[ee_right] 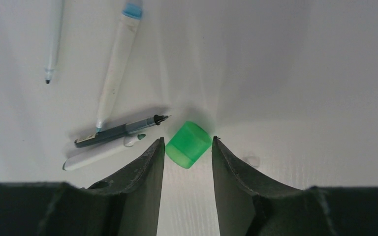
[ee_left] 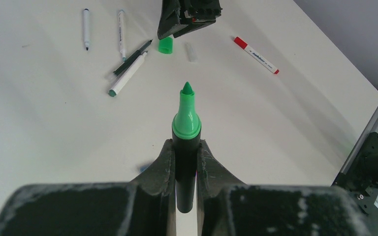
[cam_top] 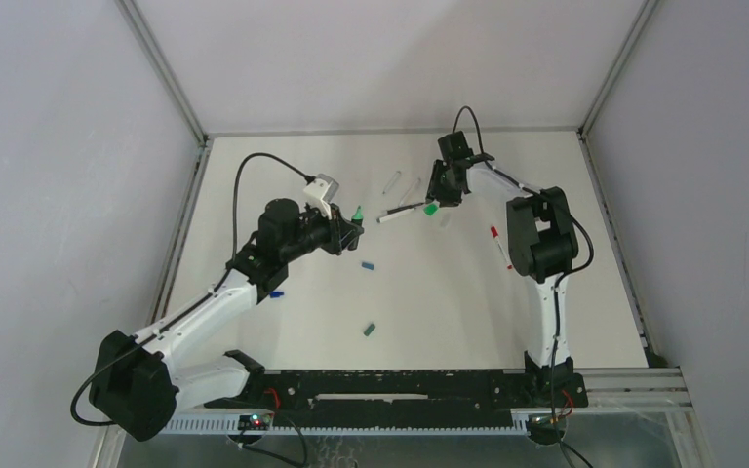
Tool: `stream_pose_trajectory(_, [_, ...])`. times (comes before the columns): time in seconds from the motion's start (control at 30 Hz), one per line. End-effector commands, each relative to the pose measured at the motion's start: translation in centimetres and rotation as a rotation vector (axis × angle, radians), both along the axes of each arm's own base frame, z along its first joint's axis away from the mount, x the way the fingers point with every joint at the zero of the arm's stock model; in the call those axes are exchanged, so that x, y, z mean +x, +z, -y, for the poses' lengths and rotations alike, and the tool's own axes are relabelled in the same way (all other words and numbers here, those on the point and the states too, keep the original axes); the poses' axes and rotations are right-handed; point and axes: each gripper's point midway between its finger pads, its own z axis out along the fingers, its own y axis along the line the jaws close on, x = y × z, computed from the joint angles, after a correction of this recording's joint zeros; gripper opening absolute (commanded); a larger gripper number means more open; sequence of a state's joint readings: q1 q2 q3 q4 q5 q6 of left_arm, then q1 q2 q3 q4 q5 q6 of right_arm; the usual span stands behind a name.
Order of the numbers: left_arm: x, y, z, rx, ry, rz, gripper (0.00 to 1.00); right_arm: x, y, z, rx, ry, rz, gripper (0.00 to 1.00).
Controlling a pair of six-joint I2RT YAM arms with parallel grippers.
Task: Insert the pens into the pen caps
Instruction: Move the pen cap to the center of the board.
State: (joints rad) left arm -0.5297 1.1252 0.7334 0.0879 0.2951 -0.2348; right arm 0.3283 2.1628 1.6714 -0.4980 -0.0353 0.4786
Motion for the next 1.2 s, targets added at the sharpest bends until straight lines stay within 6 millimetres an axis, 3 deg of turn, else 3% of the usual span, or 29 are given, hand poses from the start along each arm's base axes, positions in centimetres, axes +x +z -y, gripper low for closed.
stream_pose_trajectory(0.0, [0.6,2.7,0.3,-0.020,-0.015,0.065,0.00,0.8,0.4,-0.3,-0.011,-0.021,0.014,0.47])
stream_pose_trajectory(0.3, [0.6,2.6,0.4,-0.024,-0.020,0.052,0.00,1.0,-0.3,-0.9,-0.020,-0.008,0.003,0.46])
stream_pose_trajectory(0.6, [0.4,2.7,0.4,-0.032,-0.018,0.044,0.00,-0.2,-1.2,-1.5,-0.054,0.043,-0.024,0.42])
stream_pose_trajectory(0.87, [0.1,2.5,0.5,-0.050,-0.025,0.019,0.00,-2.1,-1.5,-1.7,-0.089,0.125,-0.047,0.41])
stream_pose_trajectory(1.17, [-0.6,1.9,0.8,-0.108,-0.027,-0.007,0.00,-6.0,-2.0,-2.2,-0.125,0.307,-0.110,0.35])
